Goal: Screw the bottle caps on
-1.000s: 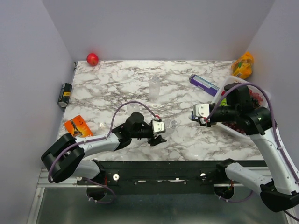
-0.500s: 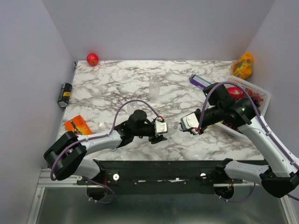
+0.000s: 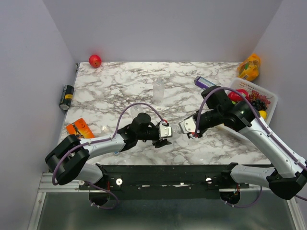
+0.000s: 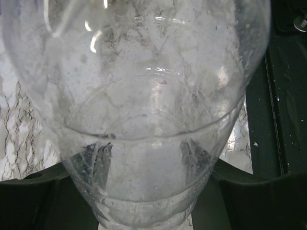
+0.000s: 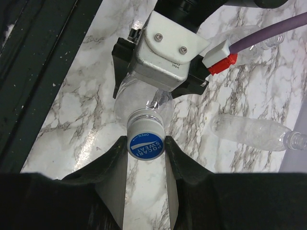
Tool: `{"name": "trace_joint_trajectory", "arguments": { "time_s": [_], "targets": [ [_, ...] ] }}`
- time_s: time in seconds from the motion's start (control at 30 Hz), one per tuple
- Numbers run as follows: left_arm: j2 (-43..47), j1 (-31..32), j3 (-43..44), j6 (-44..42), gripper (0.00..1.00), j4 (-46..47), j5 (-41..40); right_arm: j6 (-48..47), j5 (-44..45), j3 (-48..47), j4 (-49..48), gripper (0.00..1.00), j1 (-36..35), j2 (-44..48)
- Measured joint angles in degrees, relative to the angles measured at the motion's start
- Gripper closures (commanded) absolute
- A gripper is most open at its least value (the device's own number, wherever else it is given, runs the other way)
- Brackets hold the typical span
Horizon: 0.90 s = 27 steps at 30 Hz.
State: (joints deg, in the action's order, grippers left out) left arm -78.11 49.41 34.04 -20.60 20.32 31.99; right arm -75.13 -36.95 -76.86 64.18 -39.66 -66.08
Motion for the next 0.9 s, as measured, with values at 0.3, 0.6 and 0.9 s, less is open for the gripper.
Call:
{"name": "trace_joint_trajectory", "arguments": {
  "time_s": [0.3,0.6,0.9],
  "targets": [
    [0.0,0.0,-0.6,-0.7,1.00,-0.4,-0.3,-3.0,1.8,-0.9,2.1,0.64,-1.4,-1.8],
    [1.1,-0.1,-4.7,2.4,1.00,6.0,-2.4,3.5,2.5,-1.2,-0.5,0.66,-2.0,-3.7],
    [1.3,0.7,-6.3,8.0,1.00,9.2,-9.1,26.2,5.3,-7.9,-0.8,0.69,-1.8,-10.8]
  ]
}}
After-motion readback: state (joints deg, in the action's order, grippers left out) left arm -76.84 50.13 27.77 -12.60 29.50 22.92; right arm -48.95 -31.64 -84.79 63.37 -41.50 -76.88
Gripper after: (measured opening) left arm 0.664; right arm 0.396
